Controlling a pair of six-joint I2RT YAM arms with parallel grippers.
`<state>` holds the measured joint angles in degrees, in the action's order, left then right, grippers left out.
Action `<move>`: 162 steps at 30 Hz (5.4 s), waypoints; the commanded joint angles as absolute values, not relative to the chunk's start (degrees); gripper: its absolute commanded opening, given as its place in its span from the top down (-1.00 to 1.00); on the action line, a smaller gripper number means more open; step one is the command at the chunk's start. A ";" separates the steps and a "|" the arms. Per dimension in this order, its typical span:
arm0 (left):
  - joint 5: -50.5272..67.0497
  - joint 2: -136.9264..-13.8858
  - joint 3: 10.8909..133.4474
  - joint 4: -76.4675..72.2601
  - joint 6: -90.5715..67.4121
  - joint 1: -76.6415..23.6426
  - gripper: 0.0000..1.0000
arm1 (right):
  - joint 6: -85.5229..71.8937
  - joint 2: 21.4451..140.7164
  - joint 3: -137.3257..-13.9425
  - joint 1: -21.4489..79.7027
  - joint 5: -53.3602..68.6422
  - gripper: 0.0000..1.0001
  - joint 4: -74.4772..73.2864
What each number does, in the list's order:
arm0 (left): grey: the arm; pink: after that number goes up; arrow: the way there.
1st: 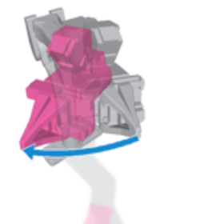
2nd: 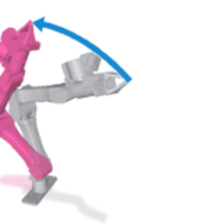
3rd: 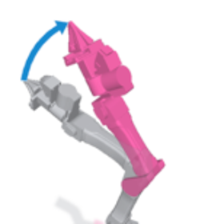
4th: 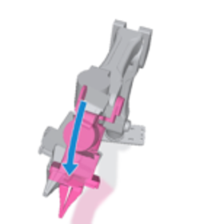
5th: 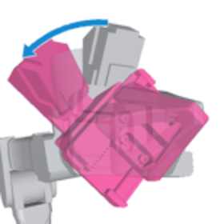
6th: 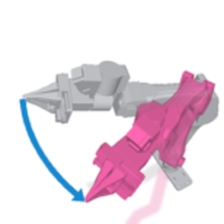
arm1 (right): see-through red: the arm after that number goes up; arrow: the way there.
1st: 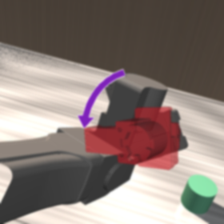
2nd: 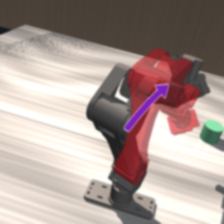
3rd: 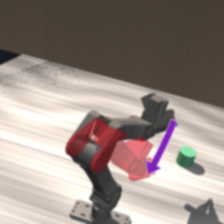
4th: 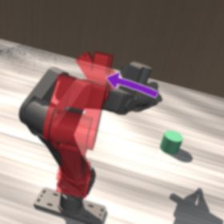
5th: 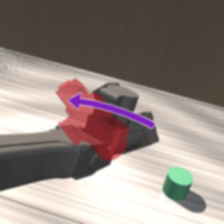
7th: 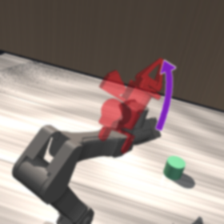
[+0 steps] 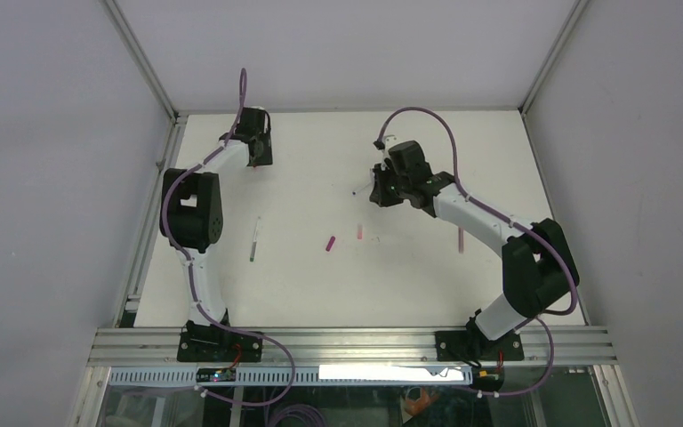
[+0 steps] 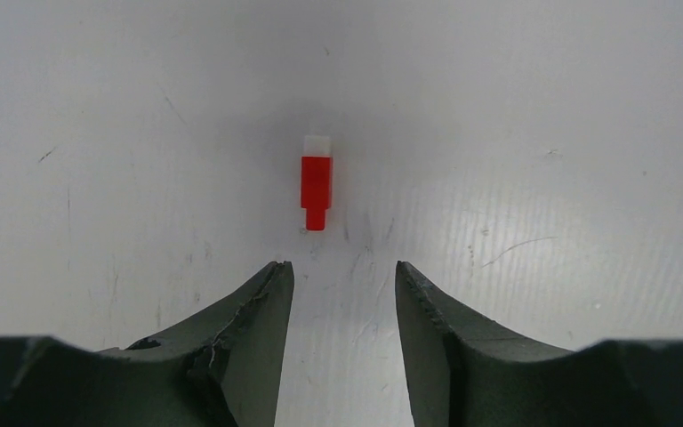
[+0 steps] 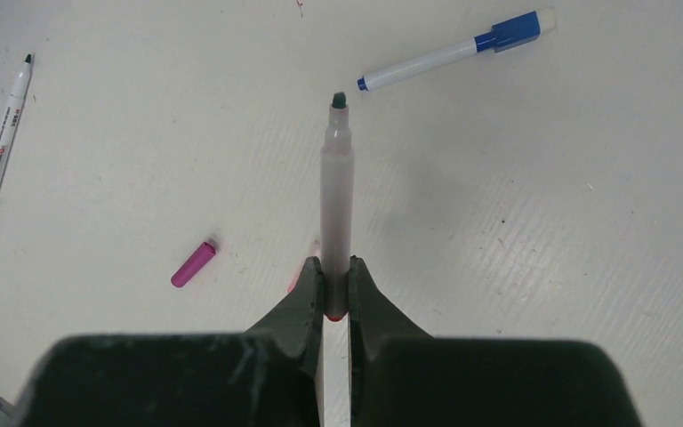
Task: Insert the pens into the pen caps
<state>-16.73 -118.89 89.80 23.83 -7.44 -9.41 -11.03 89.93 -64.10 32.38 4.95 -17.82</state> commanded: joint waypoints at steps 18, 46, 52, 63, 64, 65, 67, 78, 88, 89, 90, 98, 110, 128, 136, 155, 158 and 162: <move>-10.02 -128.04 105.79 31.74 -3.98 -5.36 0.13 | -11.34 88.13 -64.88 33.21 5.47 1.00 -17.12; -8.42 -134.31 110.92 38.57 -5.00 -5.03 1.00 | -11.44 86.75 -62.41 33.18 5.84 1.00 -14.92; 0.07 -129.67 105.64 34.07 -6.83 -5.10 1.00 | -11.80 87.02 -61.05 33.29 10.22 1.00 -13.38; 35.72 -102.00 65.37 -27.41 -31.48 -5.10 1.00 | -15.57 88.09 -58.20 38.58 24.72 1.00 -1.01; 38.60 -101.20 62.31 -34.85 -35.00 -5.10 1.00 | -15.96 87.99 -58.12 39.11 25.33 1.00 -0.52; 40.66 -101.19 60.07 -42.48 -38.64 -5.02 1.00 | -16.76 87.86 -58.10 39.57 25.96 1.00 1.15; 44.77 -102.41 57.29 -56.10 -46.58 -5.01 1.00 | -17.82 87.77 -58.20 40.50 27.19 1.00 2.94; 54.42 -105.90 57.19 -81.74 -62.17 -9.31 1.00 | -17.75 88.45 -63.23 42.45 26.59 1.00 3.38; 54.17 -96.75 53.64 -81.79 -63.01 -10.99 1.00 | -18.87 88.55 -64.99 42.45 20.16 1.00 7.48; 53.96 -96.05 53.29 -81.77 -62.97 -11.01 1.00 | -19.20 88.28 -64.65 42.45 19.42 1.00 8.34; 53.78 -95.38 53.00 -81.75 -62.99 -10.99 1.00 | -19.65 87.94 -64.09 42.45 18.70 1.00 9.41; 53.15 -92.81 51.83 -81.80 -63.12 -11.07 1.00 | -23.15 85.03 -59.68 42.35 17.05 1.00 19.28; 52.30 -92.81 51.48 -81.74 -63.22 -11.32 1.00 | -25.43 85.83 -60.54 42.53 19.75 1.00 21.50; 52.13 -93.08 52.55 -81.76 -63.68 -11.51 1.00 | -25.46 88.91 -62.23 44.03 21.29 1.00 20.91; 52.21 -92.46 51.77 -81.82 -63.73 -11.51 1.00 | -23.33 88.57 -63.31 43.99 20.16 1.00 20.20; 51.91 -92.20 52.18 -81.75 -63.72 -11.43 1.00 | -21.86 88.90 -63.82 43.95 19.08 1.00 18.37; 51.65 -92.20 52.35 -81.78 -63.72 -11.43 1.00 | -21.85 89.48 -64.03 43.94 19.39 1.00 17.91; 51.68 -92.12 52.56 -81.81 -63.86 -11.47 1.00 | -21.68 89.63 -64.07 43.95 19.04 1.00 17.76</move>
<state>52.56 -94.59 51.59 -72.51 -63.24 -11.27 -22.59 89.47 -61.49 43.75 19.75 16.80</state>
